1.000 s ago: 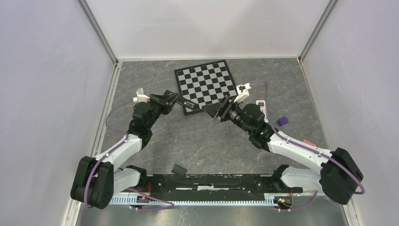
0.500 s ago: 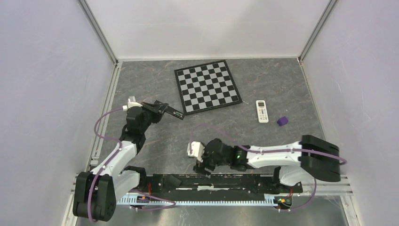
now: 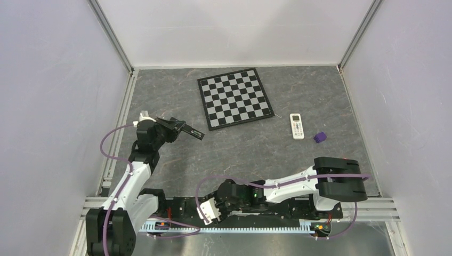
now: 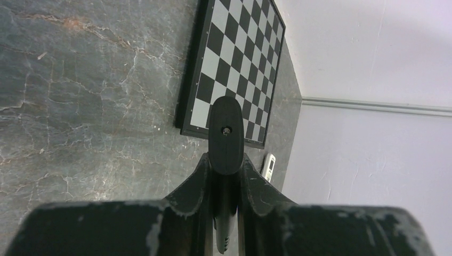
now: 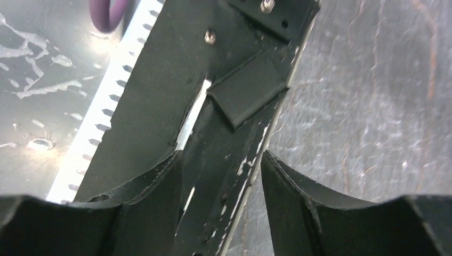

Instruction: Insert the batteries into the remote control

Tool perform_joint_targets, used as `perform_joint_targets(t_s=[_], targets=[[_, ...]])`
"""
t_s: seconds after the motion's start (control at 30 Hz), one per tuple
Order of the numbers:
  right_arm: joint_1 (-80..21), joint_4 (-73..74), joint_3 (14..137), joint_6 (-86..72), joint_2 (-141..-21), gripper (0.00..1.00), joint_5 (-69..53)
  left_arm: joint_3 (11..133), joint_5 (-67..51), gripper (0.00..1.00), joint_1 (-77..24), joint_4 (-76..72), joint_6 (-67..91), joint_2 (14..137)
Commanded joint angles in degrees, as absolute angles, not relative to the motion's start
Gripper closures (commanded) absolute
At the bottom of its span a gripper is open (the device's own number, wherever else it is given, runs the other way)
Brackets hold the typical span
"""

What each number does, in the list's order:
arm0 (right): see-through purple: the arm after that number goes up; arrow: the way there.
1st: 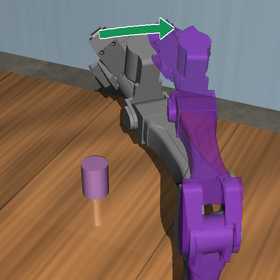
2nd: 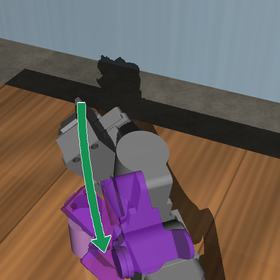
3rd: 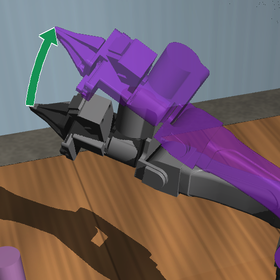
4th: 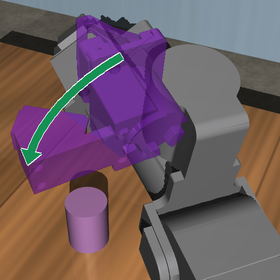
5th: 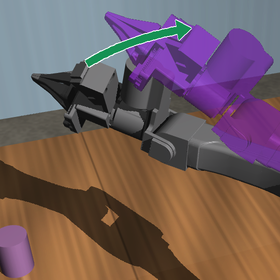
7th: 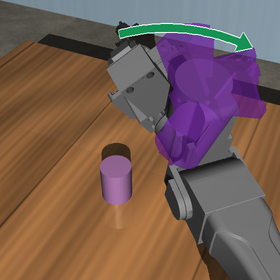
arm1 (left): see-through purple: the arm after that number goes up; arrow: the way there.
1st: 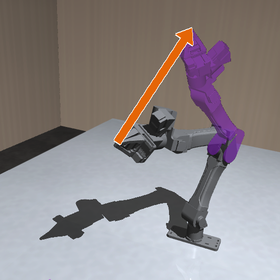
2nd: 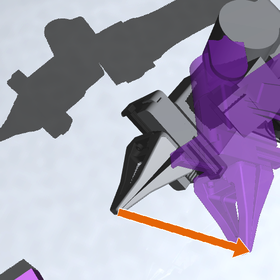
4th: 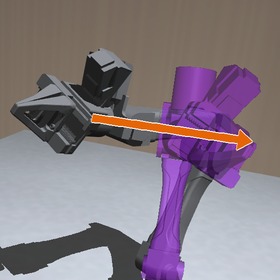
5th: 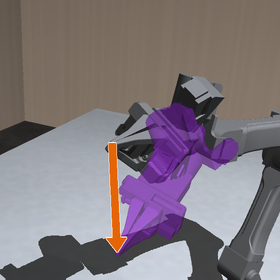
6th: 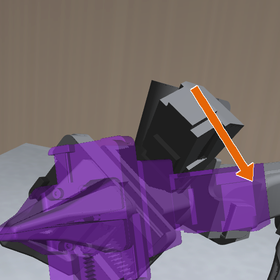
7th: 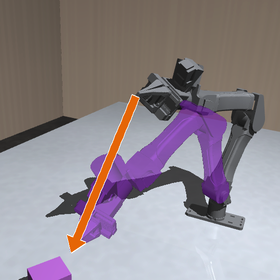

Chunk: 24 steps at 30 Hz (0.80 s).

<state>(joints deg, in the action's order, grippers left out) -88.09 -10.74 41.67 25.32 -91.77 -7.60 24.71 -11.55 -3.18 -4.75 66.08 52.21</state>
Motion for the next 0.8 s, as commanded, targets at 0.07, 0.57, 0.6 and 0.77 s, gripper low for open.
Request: perform_joint_targets(t_s=[0.07, 0.57, 0.6, 0.77], targets=[[-88.34, -20.00, 43.57, 33.40, -94.60, 0.47, -10.64, 28.05, -17.79, 0.98, -1.00, -3.34, 64.25, 53.11], [-88.28, -19.52, 47.21, 36.57, -99.97, 0.56, -14.73, 29.44, -21.14, 0.98, 2.38, -4.22, 64.28, 55.56], [-88.25, -19.30, 47.41, 36.73, -100.38, 0.57, -14.79, 29.38, -21.22, 0.98, 2.56, -4.22, 64.22, 55.51], [-88.31, -18.51, 48.22, 37.29, -101.72, 0.64, -14.51, 29.40, -21.53, 0.98, 3.16, -4.16, 64.19, 55.61]])
